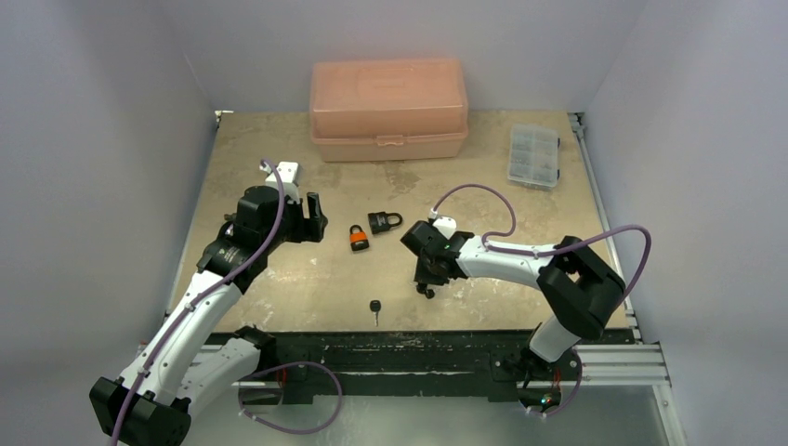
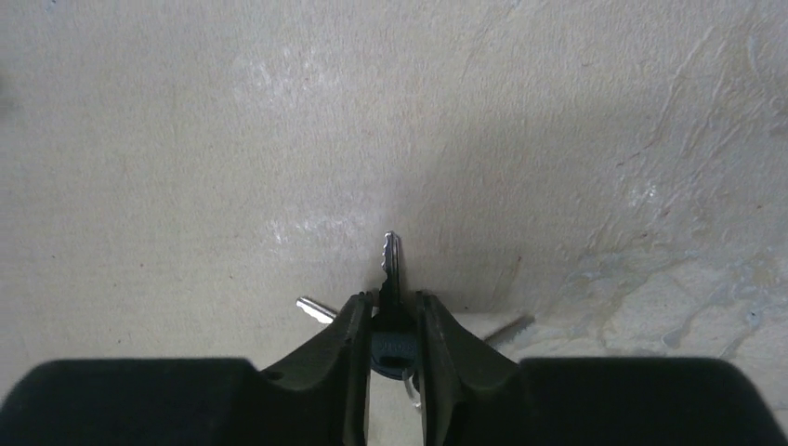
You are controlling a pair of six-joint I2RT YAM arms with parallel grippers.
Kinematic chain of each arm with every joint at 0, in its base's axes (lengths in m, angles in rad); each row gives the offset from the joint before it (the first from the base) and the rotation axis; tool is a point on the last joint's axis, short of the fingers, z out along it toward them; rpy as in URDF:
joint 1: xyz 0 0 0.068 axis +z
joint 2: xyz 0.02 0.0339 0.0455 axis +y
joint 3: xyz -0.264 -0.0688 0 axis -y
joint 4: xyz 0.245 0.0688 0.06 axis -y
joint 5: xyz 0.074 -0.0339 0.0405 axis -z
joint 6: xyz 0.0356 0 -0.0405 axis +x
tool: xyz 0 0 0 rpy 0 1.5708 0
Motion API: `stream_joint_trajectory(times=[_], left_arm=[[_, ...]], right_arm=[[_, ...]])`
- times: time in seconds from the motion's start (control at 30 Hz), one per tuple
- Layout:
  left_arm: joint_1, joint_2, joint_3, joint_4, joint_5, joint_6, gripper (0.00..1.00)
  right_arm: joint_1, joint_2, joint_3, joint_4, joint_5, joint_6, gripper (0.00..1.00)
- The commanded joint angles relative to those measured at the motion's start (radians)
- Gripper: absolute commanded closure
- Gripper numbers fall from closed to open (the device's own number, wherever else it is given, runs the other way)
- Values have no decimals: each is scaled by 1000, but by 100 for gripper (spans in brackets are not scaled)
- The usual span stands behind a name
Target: Unlock with the key
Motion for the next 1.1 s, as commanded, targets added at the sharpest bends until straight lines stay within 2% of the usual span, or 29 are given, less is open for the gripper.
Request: stream_joint_trajectory(times=[0.0, 0.13, 0.37, 0.5, 0.6, 0.7, 0.77, 0.83, 0.93, 1.07], left_arm=[[-5, -13, 2, 32, -8, 0, 29], [-5, -15, 2, 34, -6, 1, 29], [-5, -33, -1, 48, 44, 6, 30], [-5, -53, -7, 61, 52, 7, 30], [-5, -56, -7, 63, 52, 8, 30], [-5, -49, -8, 61, 52, 8, 30], [-4, -46, -6, 60, 52, 7, 30], [-5, -45, -6, 60, 52, 8, 30], [-5, -43, -7, 60, 52, 7, 30], [-5, -43, -5, 57, 47, 8, 30]], right_arm=[[5, 5, -21, 25, 7, 14, 80], [5, -23, -15, 32, 16, -10, 91], [5, -130, -12, 100, 51, -125, 99], [6, -178, -2, 107, 66, -176, 99], [5, -203, 1, 102, 68, -199, 96], [5, -203, 4, 97, 54, -224, 83], [5, -184, 8, 95, 36, -241, 61], [5, -157, 16, 86, 27, -243, 45], [5, -120, 27, 86, 12, -252, 33], [5, -96, 55, 53, 2, -254, 30]])
